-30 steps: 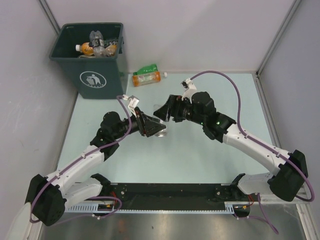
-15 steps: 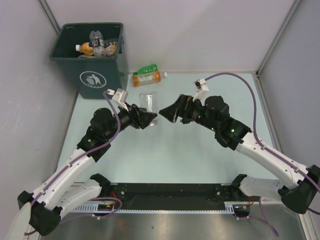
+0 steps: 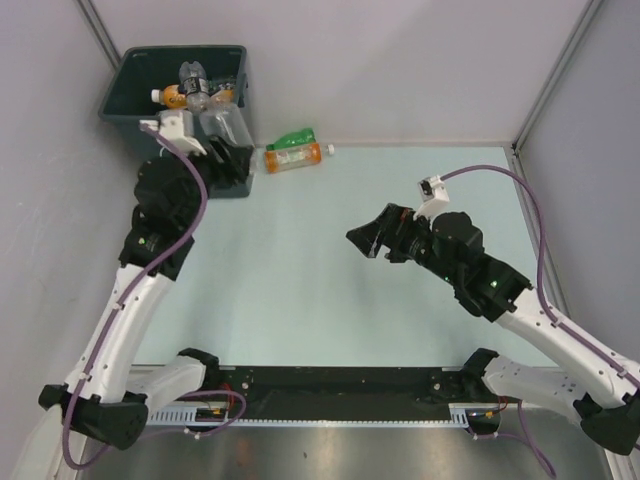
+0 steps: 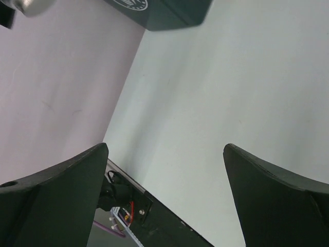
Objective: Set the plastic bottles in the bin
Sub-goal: Place the plastic bottle in the trash bin.
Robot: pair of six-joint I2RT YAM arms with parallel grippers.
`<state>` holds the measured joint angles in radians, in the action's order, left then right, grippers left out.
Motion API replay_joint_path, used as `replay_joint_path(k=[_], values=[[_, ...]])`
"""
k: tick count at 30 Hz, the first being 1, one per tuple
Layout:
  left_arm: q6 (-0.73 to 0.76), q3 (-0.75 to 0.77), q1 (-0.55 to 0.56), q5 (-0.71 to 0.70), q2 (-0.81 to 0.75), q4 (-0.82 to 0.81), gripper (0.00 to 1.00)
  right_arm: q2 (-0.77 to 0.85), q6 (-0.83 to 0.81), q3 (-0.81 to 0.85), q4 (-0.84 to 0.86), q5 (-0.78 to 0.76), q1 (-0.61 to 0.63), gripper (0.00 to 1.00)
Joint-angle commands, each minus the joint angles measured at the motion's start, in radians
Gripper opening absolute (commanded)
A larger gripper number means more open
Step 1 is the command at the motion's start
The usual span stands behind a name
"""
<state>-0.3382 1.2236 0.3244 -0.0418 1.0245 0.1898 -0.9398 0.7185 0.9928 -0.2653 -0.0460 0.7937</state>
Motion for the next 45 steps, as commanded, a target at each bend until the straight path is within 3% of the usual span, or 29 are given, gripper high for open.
replay_joint_path(k=[1, 11, 14, 17, 22, 24, 25, 26, 28, 38, 45], values=[[-0.022, 0.140, -0.128, -0.047, 0.069, -0.038, 0.45, 0.082, 0.013, -0.039, -0.043, -0.051, -0.010, 1.00], [-0.117, 0.336, -0.298, -0.132, 0.307, -0.240, 0.48, 0.134, 0.044, -0.114, -0.035, -0.023, -0.019, 1.00], [-0.139, 0.382, -0.358, -0.139, 0.388, -0.300, 0.56, 0.137, 0.053, -0.138, -0.028, -0.011, -0.017, 1.00], [-0.221, 0.482, -0.442, -0.006, 0.485, -0.317, 0.56, 0.142, 0.053, -0.160, -0.028, -0.020, -0.021, 1.00], [-0.303, 0.620, -0.525, 0.000, 0.638, -0.313, 0.60, 0.115, 0.052, -0.174, -0.017, -0.006, -0.037, 1.00], [-0.294, 0.669, -0.544, 0.034, 0.686, -0.303, 0.65, 0.089, 0.050, -0.174, 0.001, 0.005, -0.048, 1.00], [-0.280, 0.724, -0.547, 0.090, 0.730, -0.284, 0.73, 0.079, 0.048, -0.175, 0.006, 0.017, -0.053, 1.00], [-0.247, 0.756, -0.545, 0.101, 0.755, -0.261, 0.90, 0.067, 0.052, -0.175, 0.012, 0.026, -0.060, 1.00], [-0.225, 0.856, -0.548, 0.111, 0.814, -0.149, 1.00, 0.040, 0.055, -0.174, 0.029, 0.037, -0.068, 1.00], [-0.238, 0.886, -0.555, -0.019, 0.821, 0.028, 1.00, 0.002, 0.085, -0.194, 0.084, 0.109, -0.070, 1.00], [-0.263, 0.783, -0.555, 0.072, 0.720, 0.007, 1.00, 0.048, 0.098, -0.204, 0.048, 0.081, -0.068, 1.00]])
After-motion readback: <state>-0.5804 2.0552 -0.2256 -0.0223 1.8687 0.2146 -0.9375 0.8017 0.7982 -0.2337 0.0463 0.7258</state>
